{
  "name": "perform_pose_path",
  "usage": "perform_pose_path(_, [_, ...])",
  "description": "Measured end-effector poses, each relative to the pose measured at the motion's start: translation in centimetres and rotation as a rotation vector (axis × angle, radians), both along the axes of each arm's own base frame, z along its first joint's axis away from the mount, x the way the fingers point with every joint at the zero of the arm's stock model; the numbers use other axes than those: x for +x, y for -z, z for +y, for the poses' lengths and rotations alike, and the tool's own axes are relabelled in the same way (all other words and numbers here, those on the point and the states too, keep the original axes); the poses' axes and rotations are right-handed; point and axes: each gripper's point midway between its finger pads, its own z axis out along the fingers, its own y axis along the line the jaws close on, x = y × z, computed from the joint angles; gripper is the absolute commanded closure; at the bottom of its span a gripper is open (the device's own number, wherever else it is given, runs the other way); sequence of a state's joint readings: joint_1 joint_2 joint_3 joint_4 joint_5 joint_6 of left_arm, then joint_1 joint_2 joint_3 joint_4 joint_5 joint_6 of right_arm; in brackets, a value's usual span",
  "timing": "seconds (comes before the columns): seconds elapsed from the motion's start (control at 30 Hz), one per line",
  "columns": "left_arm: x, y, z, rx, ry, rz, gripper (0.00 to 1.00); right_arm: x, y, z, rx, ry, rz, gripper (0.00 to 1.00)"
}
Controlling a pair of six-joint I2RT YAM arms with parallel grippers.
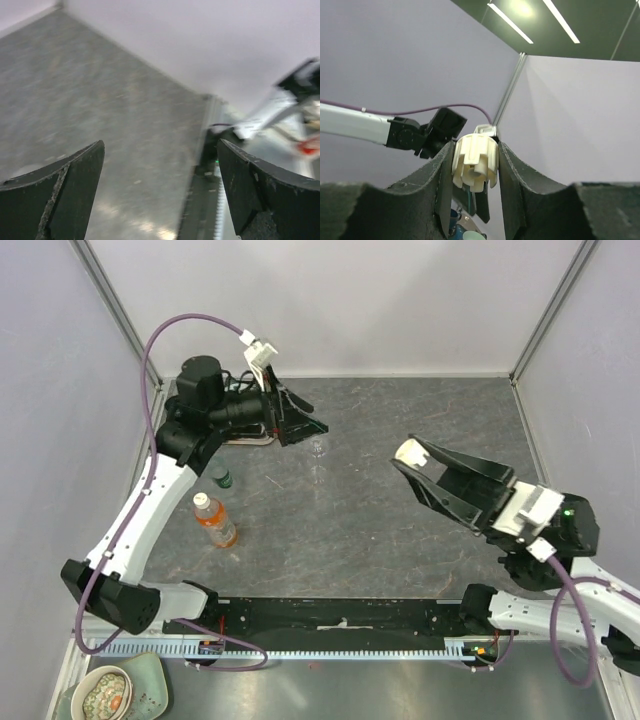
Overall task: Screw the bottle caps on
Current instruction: Adjust the bottle cap at the center of the board, then adjust the plastic bottle at the center of the board.
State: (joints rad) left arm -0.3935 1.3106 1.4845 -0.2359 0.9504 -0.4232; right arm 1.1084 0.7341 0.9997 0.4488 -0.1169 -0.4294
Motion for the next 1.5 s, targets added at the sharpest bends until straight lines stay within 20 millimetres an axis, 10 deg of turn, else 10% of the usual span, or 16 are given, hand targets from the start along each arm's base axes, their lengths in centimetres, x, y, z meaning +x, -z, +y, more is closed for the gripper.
perform_pose_path(0.3, [10.1, 17.0, 2.0, 0.429, -0.261, -0.026, 0.01, -0.6, -0.2, -2.9, 0.032, 0.013, 0.047, 0.72])
perform_pose_path(0.43, [12.4, 21.6, 2.5, 0.526, -0.301, 0.013, 0.01, -0.7, 0.2, -3.7, 0.036, 0.017, 0.077, 0.72])
perform_pose_path(0.7, [15.2, 23.2, 3.2, 0.576, -0.399, -0.051, 0.01, -1.0, 0.7, -4.9, 0.055, 0.016, 0.104, 0.72])
perform_pose_path(1.5, [13.2, 25.3, -0.6, 0.633, -0.278, -0.165, 0.69, 0.5, 3.2, -4.0, 0.020, 0.045, 0.197, 0.73])
